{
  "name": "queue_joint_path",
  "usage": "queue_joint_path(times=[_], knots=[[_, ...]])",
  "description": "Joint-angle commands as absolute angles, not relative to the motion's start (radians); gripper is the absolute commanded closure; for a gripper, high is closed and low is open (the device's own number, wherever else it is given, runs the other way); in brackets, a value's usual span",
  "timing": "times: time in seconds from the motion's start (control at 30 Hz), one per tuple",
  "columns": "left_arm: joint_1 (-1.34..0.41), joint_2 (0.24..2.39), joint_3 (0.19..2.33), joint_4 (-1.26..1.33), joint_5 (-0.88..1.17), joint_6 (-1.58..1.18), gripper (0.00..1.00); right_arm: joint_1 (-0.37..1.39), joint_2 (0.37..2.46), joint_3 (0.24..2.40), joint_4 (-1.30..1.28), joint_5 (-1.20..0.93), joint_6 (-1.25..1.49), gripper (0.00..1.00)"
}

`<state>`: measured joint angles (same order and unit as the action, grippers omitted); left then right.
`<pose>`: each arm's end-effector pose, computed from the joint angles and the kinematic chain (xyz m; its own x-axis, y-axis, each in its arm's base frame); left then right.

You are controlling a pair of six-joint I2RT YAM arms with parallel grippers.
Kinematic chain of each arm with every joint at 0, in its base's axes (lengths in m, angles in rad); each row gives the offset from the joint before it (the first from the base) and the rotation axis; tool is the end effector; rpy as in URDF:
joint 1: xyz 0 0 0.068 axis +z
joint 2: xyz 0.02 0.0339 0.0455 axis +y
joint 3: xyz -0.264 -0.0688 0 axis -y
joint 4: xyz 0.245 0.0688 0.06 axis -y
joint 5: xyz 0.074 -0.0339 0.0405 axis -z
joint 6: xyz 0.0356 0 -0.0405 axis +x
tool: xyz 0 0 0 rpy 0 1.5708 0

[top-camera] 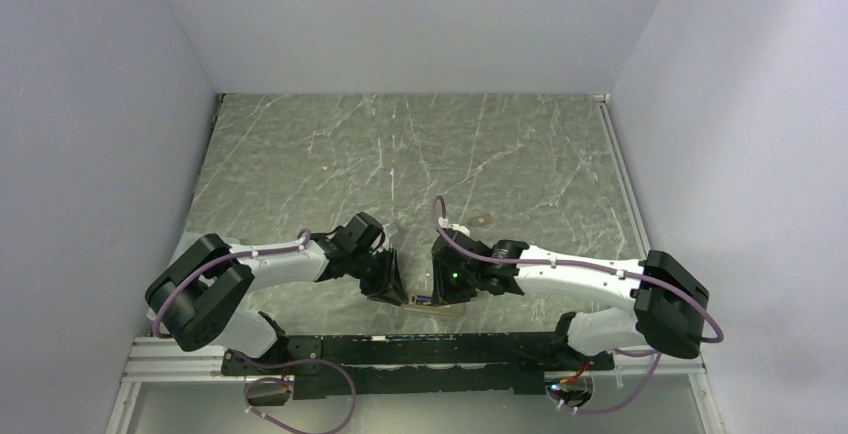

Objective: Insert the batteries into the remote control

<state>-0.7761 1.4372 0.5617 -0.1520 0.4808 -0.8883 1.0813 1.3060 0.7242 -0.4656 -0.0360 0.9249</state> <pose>0.1615 -0.1816 0.1351 -0.9997 0.0172 -0.0188 0.0253 0.7588 -0.6509 0.1133 0.2154 0.1889 -0.9562 -0.0976 -0.2760 -0.2108 0.8837 0.4179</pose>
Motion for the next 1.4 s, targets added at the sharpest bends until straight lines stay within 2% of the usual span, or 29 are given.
queue_joint_path(times=[0.0,0.63,1.03,1.37], knots=[[-0.788,1.456,0.587,-0.123,0.485,-0.897,0.68,1.077,1.257,0.752,-0.51,0.044,0.927,0.75],[-0.792,1.485,0.604,-0.124,0.495,-0.891,0.75,1.078,1.338,0.743,-0.44,0.016,0.935,0.76],[-0.793,1.491,0.609,-0.125,0.495,-0.888,0.77,1.078,1.373,0.753,-0.418,-0.033,0.912,0.88],[-0.795,1.484,0.606,-0.121,0.494,-0.891,0.78,1.078,1.409,0.764,-0.402,-0.078,0.893,0.92]])
